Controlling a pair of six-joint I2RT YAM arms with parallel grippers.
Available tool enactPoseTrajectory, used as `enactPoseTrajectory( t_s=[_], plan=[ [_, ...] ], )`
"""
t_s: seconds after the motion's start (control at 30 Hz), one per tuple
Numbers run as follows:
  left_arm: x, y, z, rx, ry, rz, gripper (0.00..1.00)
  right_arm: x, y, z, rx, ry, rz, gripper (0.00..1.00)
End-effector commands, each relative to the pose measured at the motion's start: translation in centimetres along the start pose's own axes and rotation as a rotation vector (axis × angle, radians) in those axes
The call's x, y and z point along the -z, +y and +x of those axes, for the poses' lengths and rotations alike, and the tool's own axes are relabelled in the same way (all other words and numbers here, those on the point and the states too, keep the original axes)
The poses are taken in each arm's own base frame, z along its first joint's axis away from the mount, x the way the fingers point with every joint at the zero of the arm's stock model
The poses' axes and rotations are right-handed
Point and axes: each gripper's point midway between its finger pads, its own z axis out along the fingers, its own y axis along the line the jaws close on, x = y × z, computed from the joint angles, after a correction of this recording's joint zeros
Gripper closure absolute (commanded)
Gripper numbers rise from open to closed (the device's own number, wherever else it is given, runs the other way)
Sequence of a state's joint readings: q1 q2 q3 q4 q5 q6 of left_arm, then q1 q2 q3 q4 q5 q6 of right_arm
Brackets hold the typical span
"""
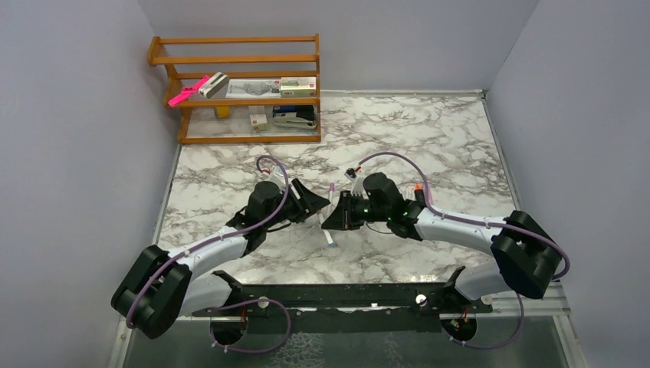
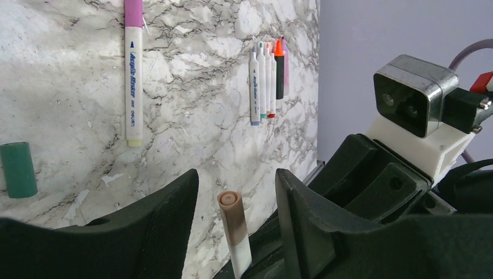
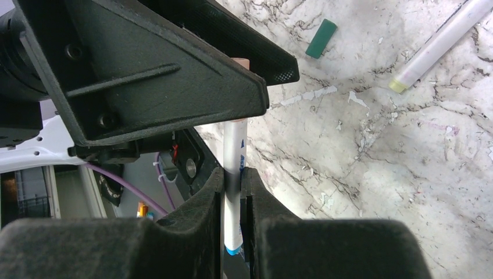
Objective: Open the pen caps
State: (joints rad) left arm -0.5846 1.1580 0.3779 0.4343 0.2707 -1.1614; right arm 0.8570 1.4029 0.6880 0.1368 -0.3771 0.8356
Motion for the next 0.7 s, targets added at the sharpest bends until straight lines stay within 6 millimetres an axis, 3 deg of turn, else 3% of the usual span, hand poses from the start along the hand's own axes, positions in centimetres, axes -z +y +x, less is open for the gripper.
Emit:
enactPoseTrajectory(
  t_s=[0.0, 0.53, 0.67],
  plan=[
    [0.03, -0.5, -0.23, -0.013, -0.018, 0.026, 0.49, -0.46, 1.84, -1.41, 0.02, -0.03, -0.049, 0.99],
    [-0.06, -0.02, 0.31, -0.024, 0.002, 0.017, 0.89, -0.7, 1.93, -1.88, 0.025, -0.028, -0.033, 0.99],
    [-0.11, 0.11, 0.33, -0.023, 0.003, 0.012, 0.93, -0.81, 1.88, -1.68, 0.024, -0.016, -0.035, 0.87]
  ],
)
